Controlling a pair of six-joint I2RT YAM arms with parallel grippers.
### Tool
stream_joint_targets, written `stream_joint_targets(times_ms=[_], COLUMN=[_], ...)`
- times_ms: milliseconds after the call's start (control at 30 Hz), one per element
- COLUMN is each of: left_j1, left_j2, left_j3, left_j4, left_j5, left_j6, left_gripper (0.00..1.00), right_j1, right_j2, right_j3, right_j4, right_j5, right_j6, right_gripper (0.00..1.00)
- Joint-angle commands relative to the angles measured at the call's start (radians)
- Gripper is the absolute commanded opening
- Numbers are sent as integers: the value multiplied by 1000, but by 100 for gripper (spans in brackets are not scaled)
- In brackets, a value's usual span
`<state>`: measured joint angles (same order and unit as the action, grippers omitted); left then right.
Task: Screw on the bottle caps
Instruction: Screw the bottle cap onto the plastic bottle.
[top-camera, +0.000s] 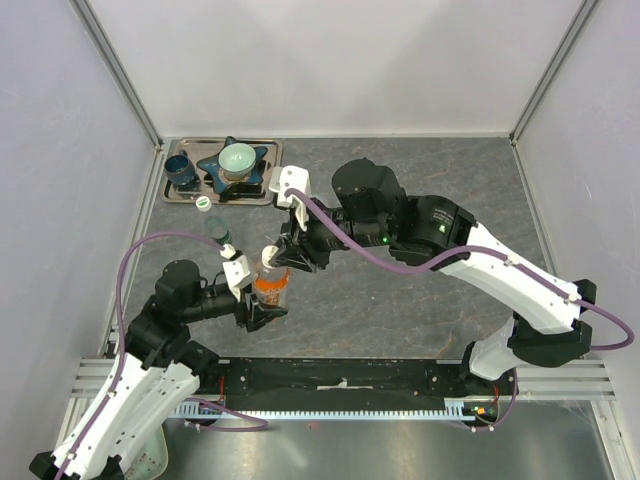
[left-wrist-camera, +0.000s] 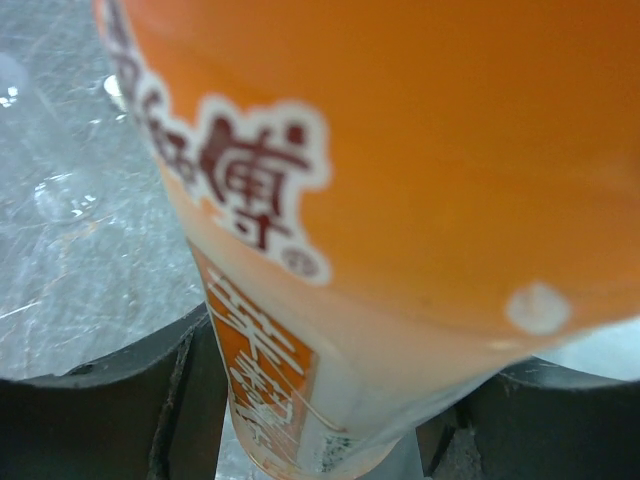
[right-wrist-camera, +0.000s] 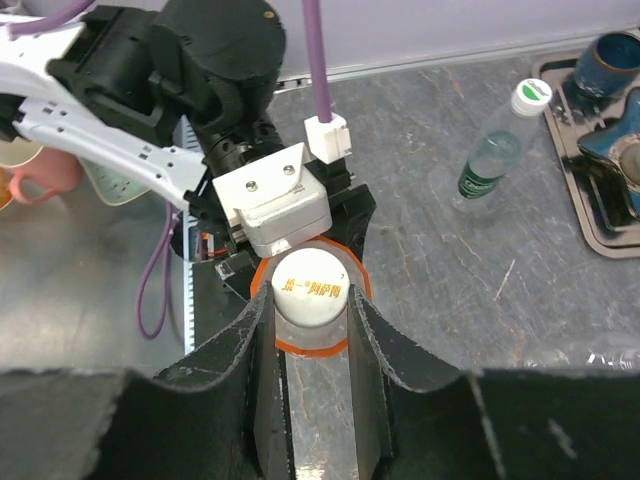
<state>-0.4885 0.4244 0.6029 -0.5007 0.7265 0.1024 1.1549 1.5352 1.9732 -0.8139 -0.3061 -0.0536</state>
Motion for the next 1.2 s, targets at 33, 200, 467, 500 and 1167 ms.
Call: stream_joint_targets(times_ms=[33,200,467,500,1167], left_j1=[7,8,7,8,8], left_j2=[-13,-16,-21,-22,-27], left_j3=[83,84,74,72,23], left_j4=[145,154,152,154,145], left_j5=[-185,-255,-323,-338,-511], left_j6=[-46,-56,-85,-93,-79], left_gripper=[4,4,4,4,3], right_j1=[49,78,157,166,256], right_j2=[19,25,62,65,281], right_j3=[-65,-74,-71,-73,118], right_j4=[-82,-71,-47,-41,-174], right_j5=[105,228,430,455,723], right_j6=[104,175,297,311,592], right_gripper=[2,1,0,0,6])
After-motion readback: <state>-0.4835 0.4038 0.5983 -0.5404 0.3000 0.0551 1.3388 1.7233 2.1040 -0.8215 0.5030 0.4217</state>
